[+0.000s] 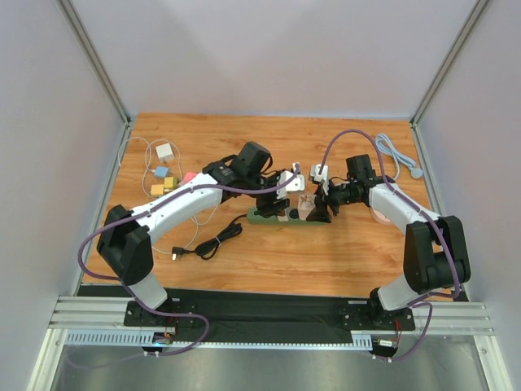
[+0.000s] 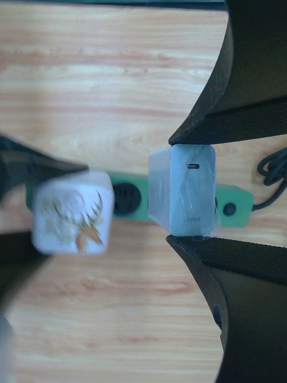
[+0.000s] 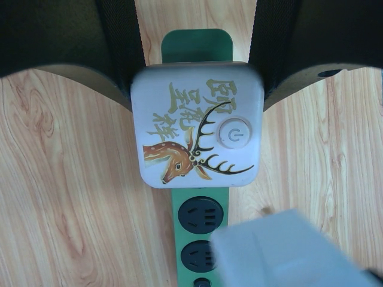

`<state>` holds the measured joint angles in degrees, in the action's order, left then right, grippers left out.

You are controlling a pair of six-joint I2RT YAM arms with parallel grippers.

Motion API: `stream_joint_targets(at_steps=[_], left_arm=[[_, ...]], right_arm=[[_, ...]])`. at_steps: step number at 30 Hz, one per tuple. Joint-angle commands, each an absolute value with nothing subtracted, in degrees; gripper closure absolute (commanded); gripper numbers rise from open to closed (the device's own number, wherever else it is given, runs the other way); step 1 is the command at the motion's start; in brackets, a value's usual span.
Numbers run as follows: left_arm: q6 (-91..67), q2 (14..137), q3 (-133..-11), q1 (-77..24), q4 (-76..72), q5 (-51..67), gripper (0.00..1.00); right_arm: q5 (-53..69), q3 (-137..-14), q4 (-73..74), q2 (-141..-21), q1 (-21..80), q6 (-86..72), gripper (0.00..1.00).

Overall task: Pull the plug off the socket
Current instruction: Remove the plug from the socket, then place the plug at the center of the board.

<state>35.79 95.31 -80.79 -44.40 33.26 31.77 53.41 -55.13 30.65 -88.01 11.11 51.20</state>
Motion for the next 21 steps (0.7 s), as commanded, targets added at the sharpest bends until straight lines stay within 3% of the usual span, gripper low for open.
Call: stream_joint_targets(at_steps=[1,13,21], left_arm=[[31.04,89.76,-77.19,-39.38,24.19,30.15,1.0],[4.85,74.1,-54.33,-15.5,-1.99,11.53,1.0],[-5.79,71.28,-47.29,-1.25,-2.55,3.96,1.0]], right_arm=[[54.32,-56.25,29.27,-88.15,10.81,51.33,1.0],[53.53,-56.6,29.62,-88.68,10.81,50.89,1.0],[52.56,-56.87,29.18,-89.03,10.72,49.92,1.0]])
